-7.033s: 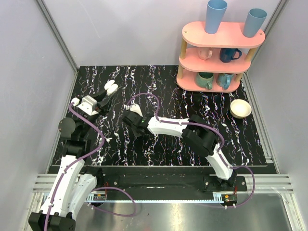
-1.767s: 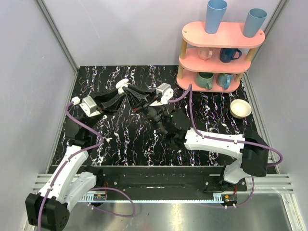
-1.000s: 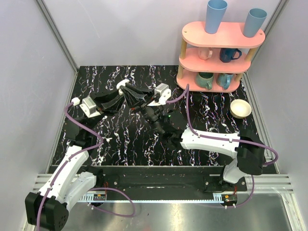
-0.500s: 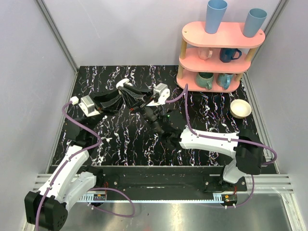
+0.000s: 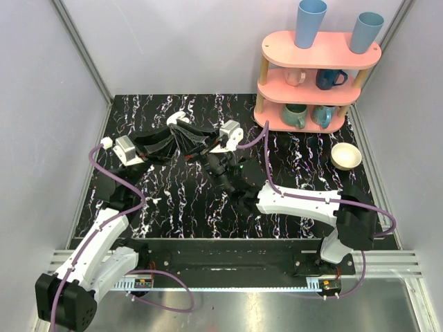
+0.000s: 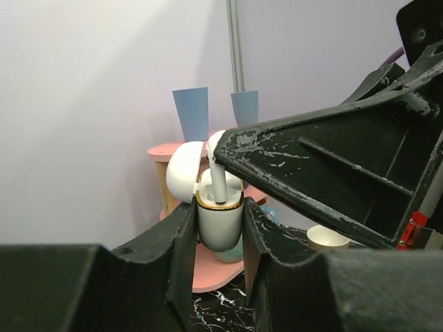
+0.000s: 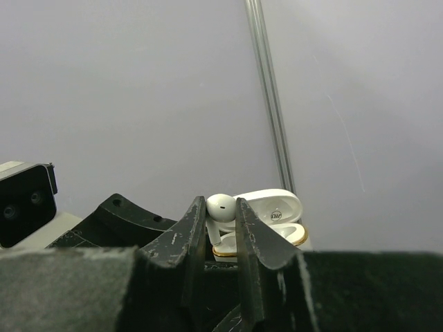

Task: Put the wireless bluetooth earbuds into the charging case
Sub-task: Insert the left earbud into the left side groove of the charging case.

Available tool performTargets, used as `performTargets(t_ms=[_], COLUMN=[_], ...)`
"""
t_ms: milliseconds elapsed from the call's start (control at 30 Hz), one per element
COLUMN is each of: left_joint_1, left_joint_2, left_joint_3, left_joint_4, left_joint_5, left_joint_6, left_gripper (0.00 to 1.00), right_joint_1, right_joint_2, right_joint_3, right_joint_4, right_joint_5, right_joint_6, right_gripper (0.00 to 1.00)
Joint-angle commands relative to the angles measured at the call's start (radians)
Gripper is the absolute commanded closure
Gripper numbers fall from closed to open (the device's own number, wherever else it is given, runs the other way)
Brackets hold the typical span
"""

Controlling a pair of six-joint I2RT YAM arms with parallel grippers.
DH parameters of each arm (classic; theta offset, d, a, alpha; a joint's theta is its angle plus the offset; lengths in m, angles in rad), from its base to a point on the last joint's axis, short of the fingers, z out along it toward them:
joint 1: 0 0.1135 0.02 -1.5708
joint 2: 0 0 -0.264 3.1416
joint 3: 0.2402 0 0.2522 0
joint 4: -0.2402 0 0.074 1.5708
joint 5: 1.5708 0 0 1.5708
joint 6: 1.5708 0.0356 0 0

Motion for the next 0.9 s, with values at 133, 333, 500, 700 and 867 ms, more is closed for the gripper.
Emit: performTargets(t_ms=[133,333,500,700,867], left_joint_1=[-0.008,-0.011,-0.012,-0.012,-0.012], left_joint_2=[-0.010,-0.013,-0.017,-0.020,-0.022], left_joint_3=[0.005,0.000,-0.001,0.003,0.005], left_joint_4=[0.091,0.094,0.097,0.099,0.097], left_joint_5=[-0.041,-0.038,-0.039,-0.040,-0.044], left_joint_6=[-0.013,-0.013,-0.013,-0.013,-0.006], left_gripper=[1.00,1.00,1.00,1.00,1.00], right_joint_1=[0.008,0.010,0.008,0.008,0.008], right_joint_2=[-0.002,0.002,0.004,0.002,-0.004], right_joint_3=[0.035,0.039,0.038,0.028,0.022], right_joint_4=[0.044,0.032,0.026,0.021,0.012], right_joint_5=[0.030,0.039,0.045,0.053,0.024], right_joint_6=[-0.071,-0.075,-0.080,-0.068,-0.058], right_gripper=[0.89,0.89,0.89,0.89,0.89])
